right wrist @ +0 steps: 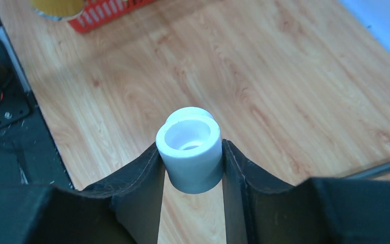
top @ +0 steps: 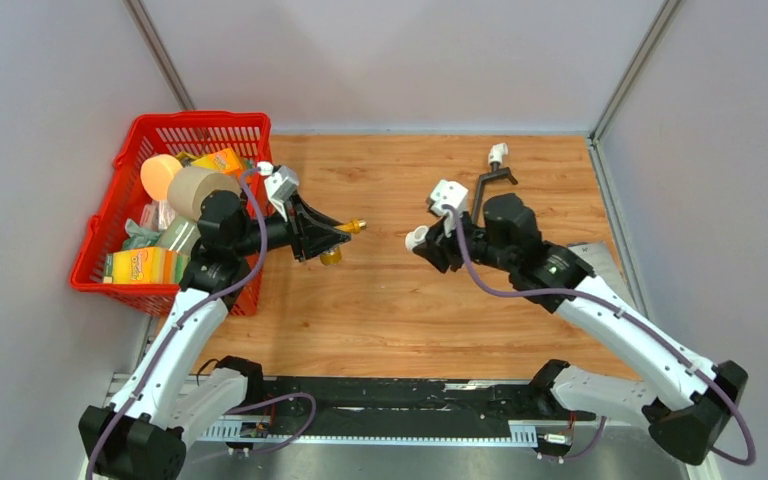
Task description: Install the water faucets
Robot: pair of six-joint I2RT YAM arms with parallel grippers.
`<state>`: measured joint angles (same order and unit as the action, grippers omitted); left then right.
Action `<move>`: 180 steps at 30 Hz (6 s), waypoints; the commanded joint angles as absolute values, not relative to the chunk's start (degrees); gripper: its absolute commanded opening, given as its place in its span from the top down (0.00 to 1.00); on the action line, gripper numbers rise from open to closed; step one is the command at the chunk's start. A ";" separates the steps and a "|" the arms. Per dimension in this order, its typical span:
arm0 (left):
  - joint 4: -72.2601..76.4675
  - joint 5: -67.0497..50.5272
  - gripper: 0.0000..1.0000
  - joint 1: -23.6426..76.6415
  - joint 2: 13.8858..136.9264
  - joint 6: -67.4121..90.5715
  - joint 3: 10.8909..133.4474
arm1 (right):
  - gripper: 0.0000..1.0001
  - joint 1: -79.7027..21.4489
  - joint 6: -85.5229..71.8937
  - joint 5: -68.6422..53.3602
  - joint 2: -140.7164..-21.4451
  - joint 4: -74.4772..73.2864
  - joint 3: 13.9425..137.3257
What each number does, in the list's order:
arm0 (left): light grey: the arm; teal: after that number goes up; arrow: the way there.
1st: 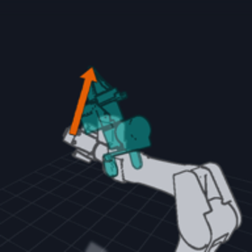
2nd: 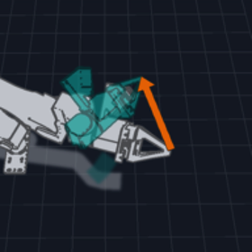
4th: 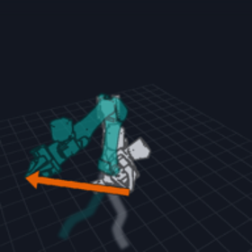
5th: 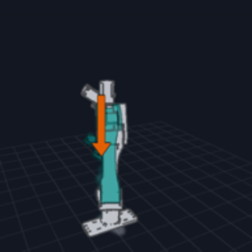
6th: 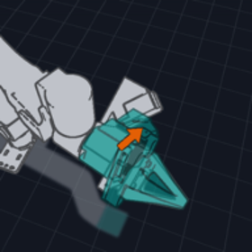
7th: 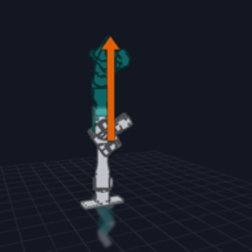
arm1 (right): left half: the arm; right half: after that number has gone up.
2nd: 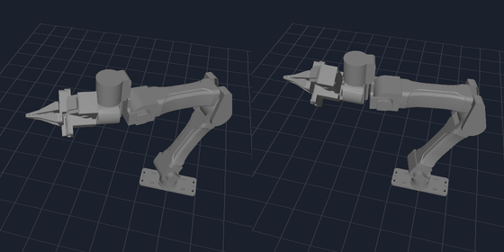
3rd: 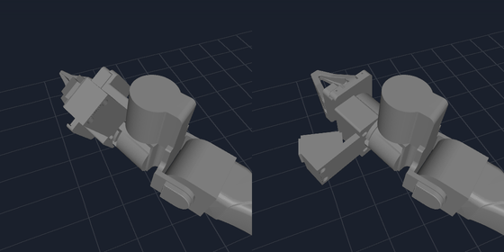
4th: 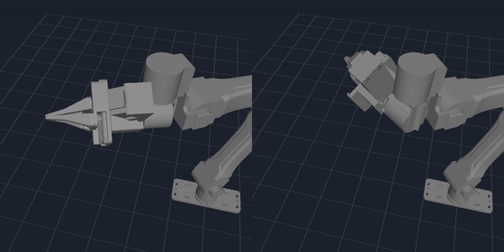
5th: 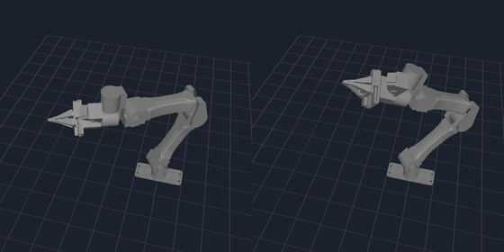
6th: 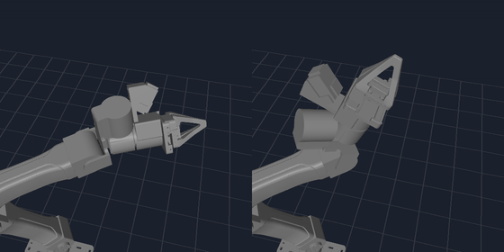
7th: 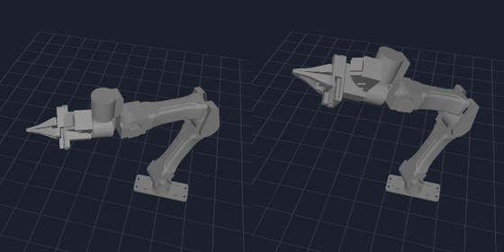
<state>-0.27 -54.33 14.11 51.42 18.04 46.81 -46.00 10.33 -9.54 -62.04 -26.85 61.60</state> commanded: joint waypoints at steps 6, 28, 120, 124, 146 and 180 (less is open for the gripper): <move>20.19 -65.64 1.00 14.41 52.38 29.70 48.43 | 1.00 -31.29 5.63 -41.65 -53.62 -0.55 52.75; 18.63 -69.17 1.00 27.59 59.06 26.27 60.03 | 1.00 -30.06 10.72 -56.86 -47.28 25.75 48.16; 20.21 -49.50 1.00 38.23 50.80 -27.14 45.44 | 1.00 -30.85 -30.92 -55.55 -60.82 38.85 49.31; 15.48 -43.00 1.00 41.82 50.01 -36.09 45.79 | 1.00 -31.02 -34.10 -52.48 -61.35 34.20 50.80; 28.72 -7.84 1.00 57.91 52.29 -80.49 33.85 | 1.00 -30.85 -51.76 -41.23 -63.63 17.50 50.36; 25.09 2.90 1.00 60.65 51.16 -54.16 30.48 | 0.01 -26.38 -45.47 -27.43 -58.54 5.90 51.15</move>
